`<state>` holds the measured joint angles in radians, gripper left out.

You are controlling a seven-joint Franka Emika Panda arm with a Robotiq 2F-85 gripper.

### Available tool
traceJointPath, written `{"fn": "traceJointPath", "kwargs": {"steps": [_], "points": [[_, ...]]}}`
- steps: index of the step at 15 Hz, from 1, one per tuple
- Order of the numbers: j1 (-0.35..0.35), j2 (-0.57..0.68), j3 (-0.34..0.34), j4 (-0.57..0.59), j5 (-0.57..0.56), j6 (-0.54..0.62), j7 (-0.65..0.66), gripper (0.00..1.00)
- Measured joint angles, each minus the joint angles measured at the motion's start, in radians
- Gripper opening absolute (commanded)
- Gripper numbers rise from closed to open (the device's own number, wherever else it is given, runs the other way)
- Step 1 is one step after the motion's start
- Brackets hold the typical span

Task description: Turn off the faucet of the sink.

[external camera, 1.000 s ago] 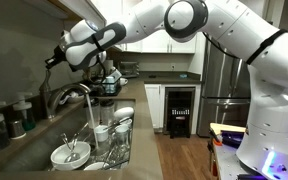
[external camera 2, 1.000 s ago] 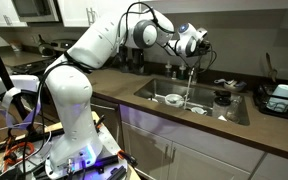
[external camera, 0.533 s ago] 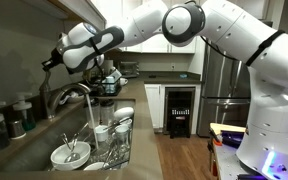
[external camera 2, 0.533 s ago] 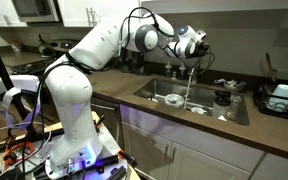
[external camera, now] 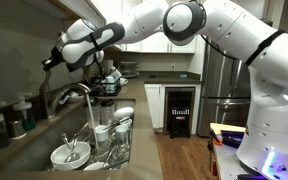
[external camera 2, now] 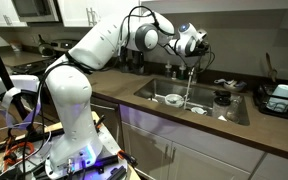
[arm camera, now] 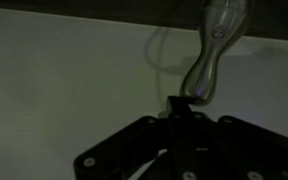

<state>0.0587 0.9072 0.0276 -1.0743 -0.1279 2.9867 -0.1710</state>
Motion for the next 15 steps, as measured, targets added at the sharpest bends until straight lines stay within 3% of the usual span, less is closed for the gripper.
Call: {"fn": "traceJointPath", "kwargs": {"steps": [15], "points": [[-0.055, -0.024, 0.087, 0.000, 0.000, -0.092, -0.002, 0.03]]}}
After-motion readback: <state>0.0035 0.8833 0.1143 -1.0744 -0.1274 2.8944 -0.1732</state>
